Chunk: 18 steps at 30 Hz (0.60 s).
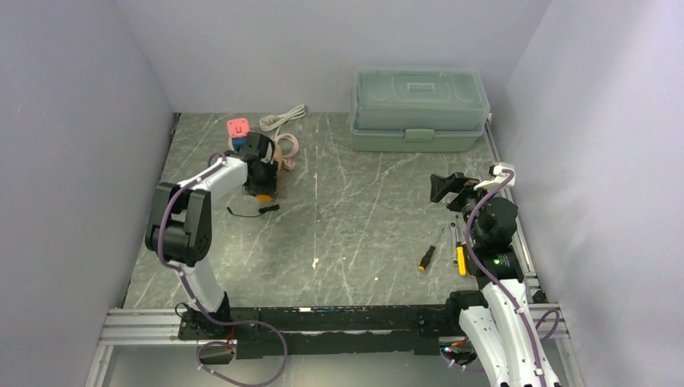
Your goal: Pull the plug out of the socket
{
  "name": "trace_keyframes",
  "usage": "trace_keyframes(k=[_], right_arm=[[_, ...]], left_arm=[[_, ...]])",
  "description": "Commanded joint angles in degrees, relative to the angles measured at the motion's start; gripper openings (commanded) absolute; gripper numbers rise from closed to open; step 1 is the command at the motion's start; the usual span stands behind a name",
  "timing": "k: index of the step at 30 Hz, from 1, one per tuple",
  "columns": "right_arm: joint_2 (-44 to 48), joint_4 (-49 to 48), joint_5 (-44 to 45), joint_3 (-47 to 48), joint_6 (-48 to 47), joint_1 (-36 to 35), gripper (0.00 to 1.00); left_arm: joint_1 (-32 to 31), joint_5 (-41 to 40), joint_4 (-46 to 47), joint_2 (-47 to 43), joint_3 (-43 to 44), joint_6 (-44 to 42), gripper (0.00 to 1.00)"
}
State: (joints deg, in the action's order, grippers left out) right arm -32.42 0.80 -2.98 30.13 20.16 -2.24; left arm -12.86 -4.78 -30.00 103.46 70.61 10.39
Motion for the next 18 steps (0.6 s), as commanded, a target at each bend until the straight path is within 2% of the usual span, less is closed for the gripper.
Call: trace_keyframes(k=[1,6,11,18], right_arm=[[0.56,-1.48,1.03,0.26,0.58,-0.04,1.0],[0.1,-1.83,0.88,0.1,0.58,-0.04,1.0],[-0.52,-1.95,0.55,0.05,0.54,-0.06,1.0],[-0.18,-2.32,0.38,-0.29,0.58,-0.04,1.0]], left_arm=[[-4.23,4.25,-4.39,-8.61,-5.82,5.92,0.0],[-11.48,3.1,-5.12,-15.35,-13.67,13.28,0.0],[-21.22,-0.24,-6.3,-17.66,-18.84,22.78,0.0],[-40.81,-6.12,-3.92,-14.56,-20.4,41.04,0.0]])
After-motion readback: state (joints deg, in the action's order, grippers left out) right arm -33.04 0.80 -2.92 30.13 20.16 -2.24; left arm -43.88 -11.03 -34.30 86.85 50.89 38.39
